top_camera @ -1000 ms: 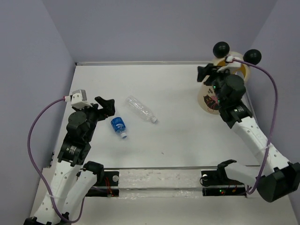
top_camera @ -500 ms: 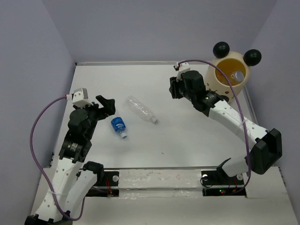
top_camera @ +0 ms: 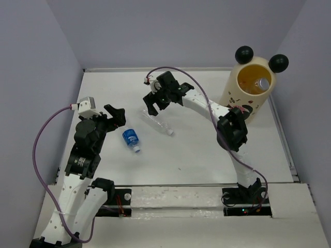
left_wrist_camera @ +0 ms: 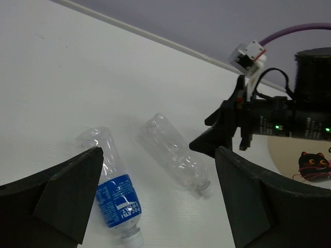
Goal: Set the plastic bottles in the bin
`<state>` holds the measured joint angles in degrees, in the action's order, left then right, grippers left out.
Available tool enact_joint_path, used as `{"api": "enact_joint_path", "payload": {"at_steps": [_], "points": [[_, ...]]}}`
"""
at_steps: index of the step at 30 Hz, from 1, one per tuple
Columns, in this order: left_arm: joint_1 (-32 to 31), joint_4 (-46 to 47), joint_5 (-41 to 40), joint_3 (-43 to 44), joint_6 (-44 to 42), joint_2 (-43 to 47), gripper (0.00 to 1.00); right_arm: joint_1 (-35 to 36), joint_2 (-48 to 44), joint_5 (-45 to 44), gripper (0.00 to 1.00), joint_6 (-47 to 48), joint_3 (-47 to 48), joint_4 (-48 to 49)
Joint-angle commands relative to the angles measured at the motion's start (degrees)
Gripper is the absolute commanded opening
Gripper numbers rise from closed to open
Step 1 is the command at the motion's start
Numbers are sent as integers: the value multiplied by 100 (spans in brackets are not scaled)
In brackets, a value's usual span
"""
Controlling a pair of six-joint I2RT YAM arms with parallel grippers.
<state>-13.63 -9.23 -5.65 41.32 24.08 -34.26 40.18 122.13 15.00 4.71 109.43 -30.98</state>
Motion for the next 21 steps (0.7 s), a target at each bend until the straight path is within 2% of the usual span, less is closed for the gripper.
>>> {"api": "enact_joint_path", "payload": {"at_steps": [1, 2, 7, 10, 13, 16, 19, 21], "points": [[36, 238, 108, 131, -122, 7, 99, 296, 907, 319, 94, 451, 1720, -1146], [36, 238, 108, 122, -122, 7, 99, 297, 1101, 284, 95, 461, 2079, -1277], [36, 238, 134, 131, -131, 16, 99, 350, 2102, -373, 96, 513, 2705, -1270], [36, 238, 134, 131, -122, 25, 99, 350, 2360, -595, 90, 549, 2944, -1244], [36, 238, 108, 122, -131, 33, 99, 350, 2395, -569, 72, 391, 2866, -832], [36, 238, 82, 113, -122, 25, 99, 350, 2228, -612, 39, 67, 2830, -174], [36, 247, 73, 104, -114, 25, 99, 350, 1685, -928, 31, -102, 2655, 170], [36, 256, 90, 96, -114, 16, 99, 350, 790, -1078, 30, -155, 1928, 793]]}}
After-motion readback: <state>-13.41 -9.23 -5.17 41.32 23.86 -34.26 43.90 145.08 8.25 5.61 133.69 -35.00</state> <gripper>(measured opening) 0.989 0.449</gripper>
